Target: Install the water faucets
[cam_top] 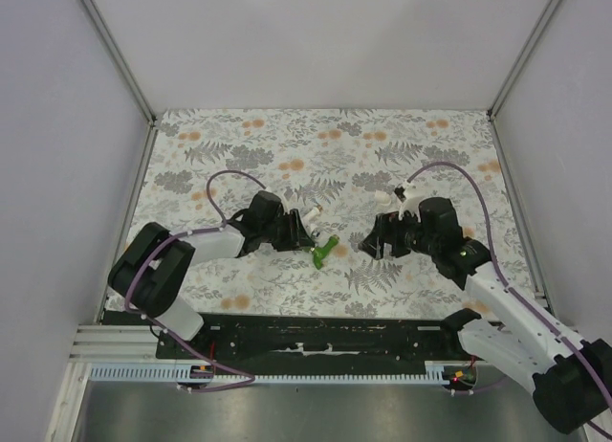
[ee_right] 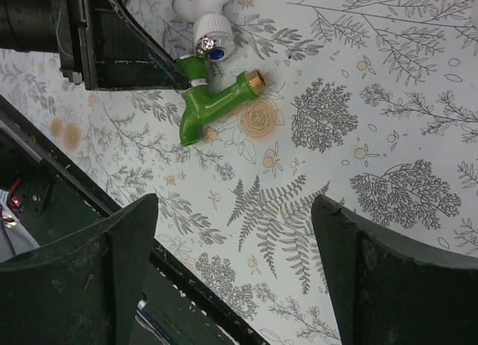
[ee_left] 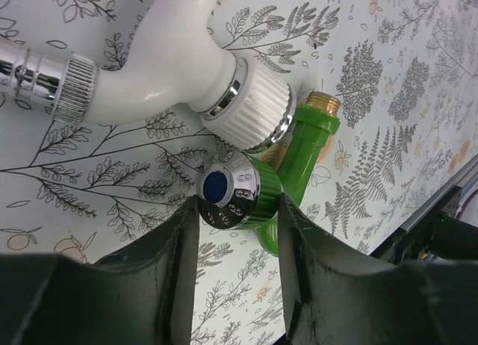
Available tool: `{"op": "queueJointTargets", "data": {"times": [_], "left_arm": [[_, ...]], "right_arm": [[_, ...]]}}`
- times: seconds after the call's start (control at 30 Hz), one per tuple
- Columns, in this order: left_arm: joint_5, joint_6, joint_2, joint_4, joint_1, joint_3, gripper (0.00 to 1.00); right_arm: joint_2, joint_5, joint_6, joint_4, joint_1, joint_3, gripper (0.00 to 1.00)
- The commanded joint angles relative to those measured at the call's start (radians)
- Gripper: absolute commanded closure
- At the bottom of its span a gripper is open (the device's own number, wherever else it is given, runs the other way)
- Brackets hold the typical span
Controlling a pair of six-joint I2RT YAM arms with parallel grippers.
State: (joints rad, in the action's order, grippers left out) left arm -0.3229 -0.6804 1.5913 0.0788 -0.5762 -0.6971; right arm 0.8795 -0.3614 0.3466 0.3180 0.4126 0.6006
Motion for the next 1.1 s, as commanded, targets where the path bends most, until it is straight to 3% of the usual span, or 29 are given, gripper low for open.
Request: {"op": "queueJointTargets", "data": {"times": [0.0, 0.2, 0.33, 0.53, 0.9, 1.07], "left_arm": [[0.044, -0.083, -0.04, 0.105, -0.014, 0.063, 0.63], [0.091, -0.175, -0.135, 0.167, -0.027, 0.137, 0.87], [0.156, -0.263, -0.209, 0.21, -0.045, 0.192, 0.88], [0.219, -0.36, -0.298, 0.243, -0.08, 0.234, 0.94], [0.255, -0.38, -0.399, 0.219, -0.106, 0.238, 0.95], [0.254, -0.354, -0.427, 0.181, -0.108, 0.222, 0.95]], "right_arm": [[0.045, 0.1, -0.032, -0.053, 0.09, 0.022, 0.1], [0.136, 0.22, -0.008, -0.103, 0.228, 0.024, 0.1], [0.231, 0.303, 0.028, -0.143, 0.351, 0.048, 0.12], [0.369, 0.412, 0.077, -0.276, 0.5, 0.077, 0.24], [0.552, 0.455, 0.097, -0.425, 0.555, 0.151, 0.33], [0.573, 0.47, 0.078, -0.444, 0.555, 0.168, 0.52]]}}
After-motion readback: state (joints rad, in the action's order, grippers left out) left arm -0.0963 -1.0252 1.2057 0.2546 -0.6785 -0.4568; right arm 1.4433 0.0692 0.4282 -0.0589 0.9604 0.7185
